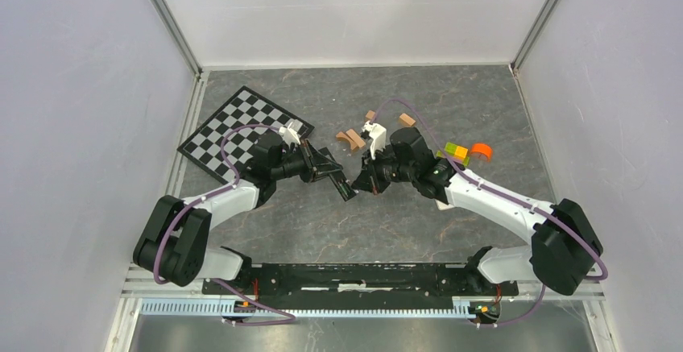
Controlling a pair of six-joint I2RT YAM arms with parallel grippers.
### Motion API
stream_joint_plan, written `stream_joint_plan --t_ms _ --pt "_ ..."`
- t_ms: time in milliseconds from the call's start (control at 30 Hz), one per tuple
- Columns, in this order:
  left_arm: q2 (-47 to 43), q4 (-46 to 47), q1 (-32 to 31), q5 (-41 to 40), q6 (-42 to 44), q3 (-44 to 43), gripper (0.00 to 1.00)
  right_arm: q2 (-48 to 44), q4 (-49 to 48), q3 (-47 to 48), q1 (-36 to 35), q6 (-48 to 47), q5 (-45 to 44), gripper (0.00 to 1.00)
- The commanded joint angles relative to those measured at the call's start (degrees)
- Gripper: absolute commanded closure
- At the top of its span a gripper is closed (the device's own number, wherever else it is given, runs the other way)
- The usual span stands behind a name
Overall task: Load the batteries into the remote control
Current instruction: Load the battery into the remote control.
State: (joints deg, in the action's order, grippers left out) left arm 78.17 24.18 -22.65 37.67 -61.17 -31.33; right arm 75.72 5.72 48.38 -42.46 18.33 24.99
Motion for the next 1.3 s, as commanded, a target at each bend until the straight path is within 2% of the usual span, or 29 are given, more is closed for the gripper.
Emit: stream_joint_plan --t_ms 0,433,733,867,1167,1267 --pt "-1.1 4.1 -0.4 2.0 -3.0 -0.1 0.98 0.5 0.9 3.6 -1.3 -2.2 -1.1 0.98" --pt "0.7 9.2 -0.3 2.6 -5.9 0.8 0.98 3.4 4.3 5.0 -2.4 -2.4 -5.6 0.93" --pt "1.3 11.1 -0.4 3.1 -7.2 1.0 0.98 5.4 5.2 6.5 -2.7 -0.1 -8.2 0.79" --pt "1.7 11.2 -0.3 3.1 -7.2 0.9 0.98 5.3 4.5 6.5 -2.8 0.8 -6.7 0.76" --pt "2.9 11.5 -0.3 3.0 -7.0 0.9 0.98 4.1 4.8 7.2 -2.7 3.1 -4.1 0.74" --pt "3.2 11.6 -0.3 3.0 -7.1 0.8 0.98 3.7 5.7 7.5 -2.7 3.6 -3.7 0.7"
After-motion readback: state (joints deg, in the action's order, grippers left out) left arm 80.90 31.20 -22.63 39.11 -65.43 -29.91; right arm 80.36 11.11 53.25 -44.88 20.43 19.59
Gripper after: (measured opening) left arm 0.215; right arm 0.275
